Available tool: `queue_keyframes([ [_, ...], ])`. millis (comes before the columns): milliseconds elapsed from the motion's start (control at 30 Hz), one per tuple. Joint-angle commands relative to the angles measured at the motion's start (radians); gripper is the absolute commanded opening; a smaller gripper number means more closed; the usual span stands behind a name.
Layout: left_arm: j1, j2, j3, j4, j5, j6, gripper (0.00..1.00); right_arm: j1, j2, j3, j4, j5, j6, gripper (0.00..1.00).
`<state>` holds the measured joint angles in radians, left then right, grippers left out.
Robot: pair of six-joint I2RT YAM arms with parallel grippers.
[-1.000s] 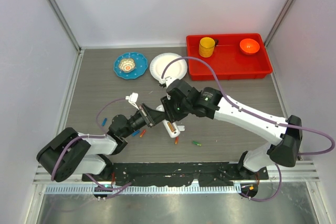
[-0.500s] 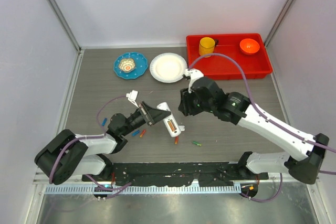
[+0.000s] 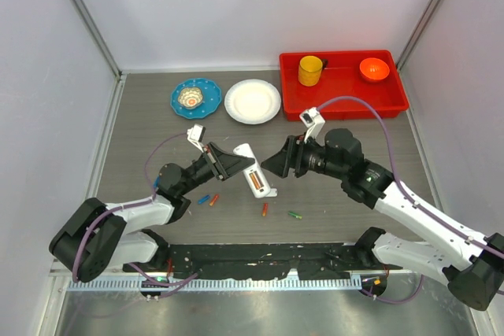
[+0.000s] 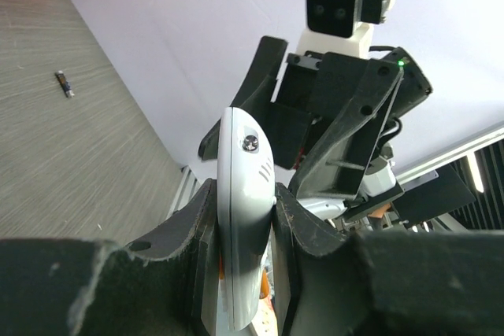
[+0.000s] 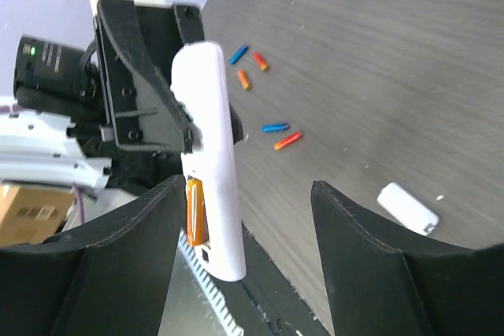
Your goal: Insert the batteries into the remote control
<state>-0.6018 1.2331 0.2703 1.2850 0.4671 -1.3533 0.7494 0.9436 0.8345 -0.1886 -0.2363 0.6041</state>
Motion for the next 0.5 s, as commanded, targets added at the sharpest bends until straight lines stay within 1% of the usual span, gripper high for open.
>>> queue_keyframes([
  [0, 0.005, -0.009, 0.043, 0.261, 0.027, 0.000, 0.00, -0.005, 0.010, -0.054, 0.150, -0.192, 0.054, 0.70],
  [133, 0.005, -0.015, 0.047, 0.261, 0.024, 0.000, 0.00, -0.005, 0.015, -0.080, 0.184, -0.235, 0.052, 0.65],
  [300, 0.005, -0.012, 0.050, 0.261, 0.019, 0.002, 0.00, -0.007, 0.017, -0.090, 0.221, -0.274, 0.057, 0.64],
  [467, 0.005, -0.007, 0.049, 0.261, 0.010, 0.003, 0.00, -0.005, 0.026, -0.095, 0.215, -0.299, 0.049, 0.62],
])
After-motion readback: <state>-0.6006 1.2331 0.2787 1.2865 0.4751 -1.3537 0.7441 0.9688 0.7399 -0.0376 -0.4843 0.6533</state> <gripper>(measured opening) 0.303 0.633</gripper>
